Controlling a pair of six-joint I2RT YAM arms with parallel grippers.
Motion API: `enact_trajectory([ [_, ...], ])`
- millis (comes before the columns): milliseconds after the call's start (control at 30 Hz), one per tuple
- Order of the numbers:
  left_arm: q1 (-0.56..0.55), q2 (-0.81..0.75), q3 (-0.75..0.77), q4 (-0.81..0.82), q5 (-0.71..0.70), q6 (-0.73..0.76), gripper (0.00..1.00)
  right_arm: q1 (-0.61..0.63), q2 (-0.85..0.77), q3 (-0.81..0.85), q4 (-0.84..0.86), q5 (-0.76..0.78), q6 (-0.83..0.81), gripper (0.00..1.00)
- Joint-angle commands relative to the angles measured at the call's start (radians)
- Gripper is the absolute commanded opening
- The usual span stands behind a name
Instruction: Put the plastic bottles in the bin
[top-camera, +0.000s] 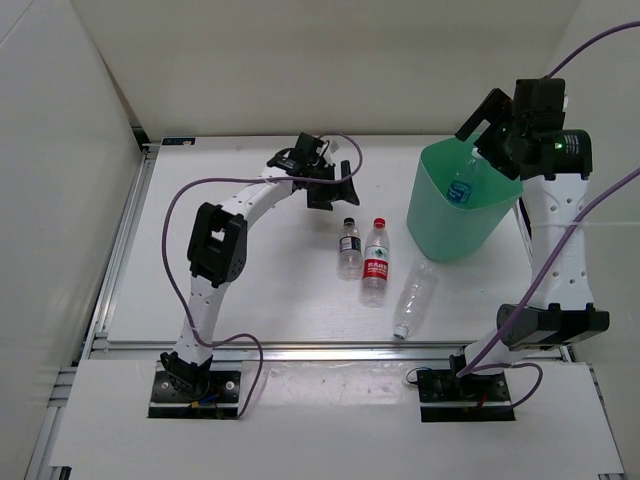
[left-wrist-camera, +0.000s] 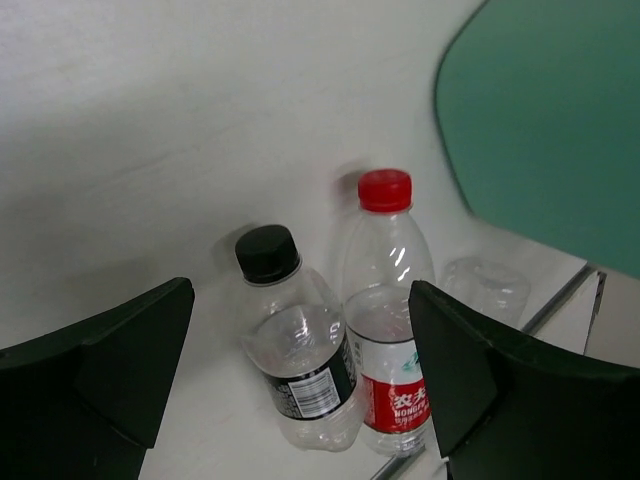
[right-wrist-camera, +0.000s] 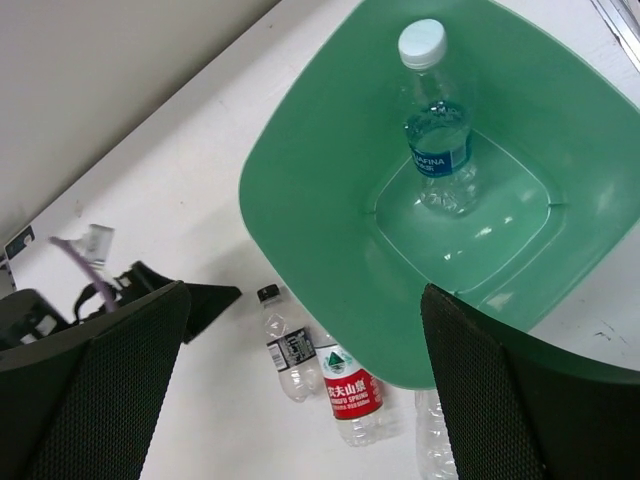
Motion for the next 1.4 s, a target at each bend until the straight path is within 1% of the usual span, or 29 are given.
enact_trajectory([
  [0, -0.014, -0.025, 0.011, -0.054, 0.063, 0.036, 1.00, -0.009, -0.027, -0.004, -0.002, -0.009, -0.027, 1.00],
  [133, -0.014, -0.013, -0.029, -0.065, 0.072, 0.036, 1.00, -0.018, -0.037, -0.023, -0.022, -0.009, -0.027, 1.00],
  [300, -0.024, 0.028, -0.029, -0.065, 0.110, 0.017, 1.00, -0.027, -0.047, -0.050, -0.032, -0.009, -0.036, 1.00],
  [467, -0.033, 0.062, -0.051, -0.065, 0.196, -0.018, 0.92, -0.036, -0.047, -0.050, -0.042, -0.018, -0.036, 1.00],
  [633, -0.043, 0.074, -0.074, -0.065, 0.214, -0.027, 0.91, -0.036, -0.047, -0.050, -0.061, -0.028, -0.036, 1.00],
  [700, -0.043, 0.084, -0.096, -0.065, 0.239, -0.038, 0.91, -0.046, -0.047, -0.075, -0.062, -0.038, -0.036, 1.00],
  [800, -0.043, 0.105, -0.107, -0.065, 0.289, -0.047, 0.76, -0.055, -0.056, -0.099, -0.062, -0.038, -0.027, 1.00],
  [833, -0.043, 0.105, -0.107, -0.065, 0.302, -0.058, 0.62, -0.065, -0.056, -0.110, -0.062, -0.047, -0.027, 1.00],
  [867, -0.043, 0.105, -0.107, -0.065, 0.314, -0.067, 0.54, -0.075, -0.056, -0.110, -0.071, -0.056, -0.027, 1.00],
  [900, -0.033, 0.105, -0.107, -0.065, 0.323, -0.067, 0.48, -0.075, -0.056, -0.110, -0.071, -0.056, -0.027, 1.00],
  [967, -0.021, 0.088, -0.107, -0.077, 0.311, -0.087, 0.46, -0.084, -0.065, -0.121, -0.071, -0.056, -0.027, 1.00],
  [1000, -0.002, 0.059, -0.095, -0.089, 0.278, -0.087, 0.44, -0.084, -0.077, -0.133, -0.071, -0.065, -0.017, 1.00],
  [1100, 0.038, 0.000, 0.020, -0.131, 0.170, -0.087, 0.44, -0.093, -0.099, -0.158, -0.071, -0.081, -0.007, 1.00],
  [1133, 0.047, -0.011, 0.122, -0.131, 0.149, -0.087, 0.44, -0.104, -0.111, -0.158, -0.071, -0.090, 0.002, 1.00],
  [1200, 0.067, 0.002, 0.275, -0.108, 0.133, -0.128, 0.44, -0.124, -0.135, -0.181, -0.071, -0.114, 0.014, 1.00],
  [1233, 0.067, 0.016, 0.437, -0.082, 0.133, -0.137, 0.44, -0.147, -0.146, -0.202, -0.071, -0.126, 0.023, 1.00],
  [1267, 0.067, 0.028, 0.498, -0.034, 0.162, -0.150, 0.43, -0.160, -0.166, -0.213, -0.071, -0.145, 0.033, 1.00],
  [1300, 0.067, 0.028, 0.538, 0.107, 0.196, -0.159, 0.43, -0.176, -0.166, -0.213, -0.071, -0.168, 0.043, 1.00],
  [1333, 0.067, 0.028, 0.555, 0.188, 0.246, -0.174, 0.43, -0.199, -0.180, -0.222, -0.071, -0.214, 0.043, 1.00],
  [1367, 0.067, 0.028, 0.545, 0.261, 0.268, -0.191, 0.43, -0.208, -0.191, -0.210, -0.071, -0.232, 0.043, 1.00],
])
